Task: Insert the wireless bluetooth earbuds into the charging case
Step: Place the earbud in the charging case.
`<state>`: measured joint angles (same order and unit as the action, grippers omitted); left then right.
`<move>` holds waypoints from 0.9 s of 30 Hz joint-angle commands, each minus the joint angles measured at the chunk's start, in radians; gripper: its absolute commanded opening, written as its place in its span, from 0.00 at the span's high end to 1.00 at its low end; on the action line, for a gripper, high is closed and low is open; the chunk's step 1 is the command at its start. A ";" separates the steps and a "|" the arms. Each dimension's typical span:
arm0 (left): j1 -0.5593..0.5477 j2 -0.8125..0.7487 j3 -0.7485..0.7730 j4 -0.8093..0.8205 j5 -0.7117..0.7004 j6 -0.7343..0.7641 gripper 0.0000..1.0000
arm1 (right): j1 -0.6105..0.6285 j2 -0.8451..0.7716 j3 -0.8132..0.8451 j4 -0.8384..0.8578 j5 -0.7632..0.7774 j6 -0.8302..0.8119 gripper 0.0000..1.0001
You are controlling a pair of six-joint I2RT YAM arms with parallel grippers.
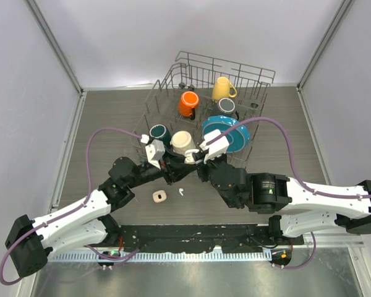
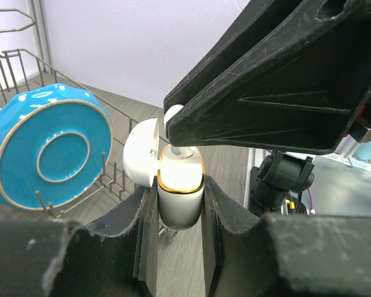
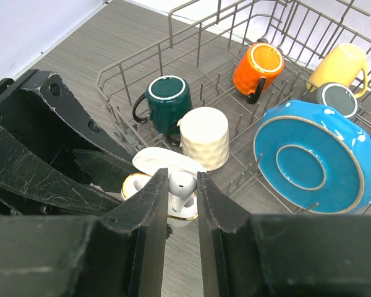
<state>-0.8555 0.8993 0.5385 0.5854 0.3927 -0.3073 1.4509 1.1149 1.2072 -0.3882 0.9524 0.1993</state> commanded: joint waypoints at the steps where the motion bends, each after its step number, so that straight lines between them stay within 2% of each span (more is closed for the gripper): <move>1: 0.006 -0.010 0.051 0.064 -0.003 -0.001 1.00 | 0.005 -0.020 0.003 0.017 0.026 -0.035 0.99; 27: 0.006 0.004 0.048 0.079 0.012 0.007 1.00 | 0.005 -0.027 -0.031 0.078 0.072 -0.018 0.99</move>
<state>-0.8551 0.9085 0.5385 0.5930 0.3931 -0.3061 1.4513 1.0996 1.1896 -0.3679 0.9840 0.1864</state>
